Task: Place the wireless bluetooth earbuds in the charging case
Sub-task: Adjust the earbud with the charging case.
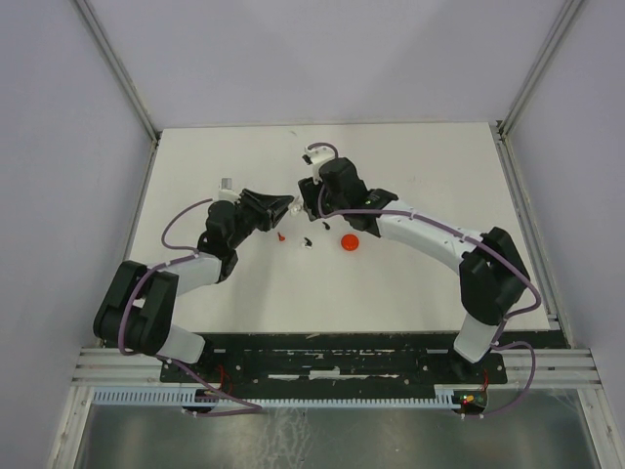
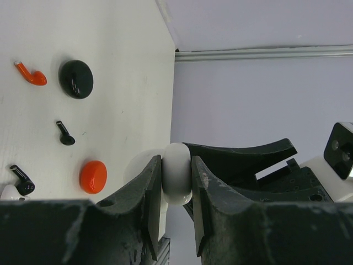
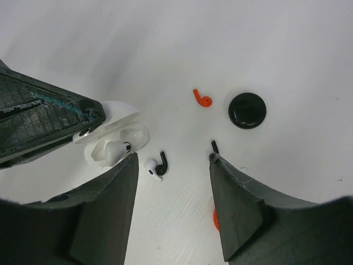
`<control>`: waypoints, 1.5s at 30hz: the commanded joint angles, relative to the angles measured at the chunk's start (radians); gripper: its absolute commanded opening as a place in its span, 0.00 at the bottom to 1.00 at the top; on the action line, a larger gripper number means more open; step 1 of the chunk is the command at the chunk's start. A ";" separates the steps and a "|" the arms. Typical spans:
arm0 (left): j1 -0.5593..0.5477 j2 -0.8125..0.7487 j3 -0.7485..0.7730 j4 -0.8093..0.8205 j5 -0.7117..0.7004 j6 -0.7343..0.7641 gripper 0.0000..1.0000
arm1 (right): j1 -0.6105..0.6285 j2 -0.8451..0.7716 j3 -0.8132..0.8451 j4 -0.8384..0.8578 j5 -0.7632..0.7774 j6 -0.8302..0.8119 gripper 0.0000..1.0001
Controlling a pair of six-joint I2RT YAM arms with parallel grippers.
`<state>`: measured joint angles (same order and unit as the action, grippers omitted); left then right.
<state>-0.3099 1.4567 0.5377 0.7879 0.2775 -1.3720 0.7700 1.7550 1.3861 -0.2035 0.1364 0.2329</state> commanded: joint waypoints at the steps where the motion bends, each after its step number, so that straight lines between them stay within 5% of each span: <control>1: -0.003 -0.032 0.009 0.012 -0.014 0.060 0.03 | -0.003 -0.080 -0.012 0.039 -0.019 0.022 0.62; 45: -0.003 -0.059 0.015 -0.008 -0.008 0.070 0.03 | 0.016 0.004 0.070 -0.013 -0.027 0.000 0.62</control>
<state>-0.3099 1.4345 0.5377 0.7540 0.2703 -1.3582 0.7906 1.7519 1.4105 -0.2287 0.0811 0.2424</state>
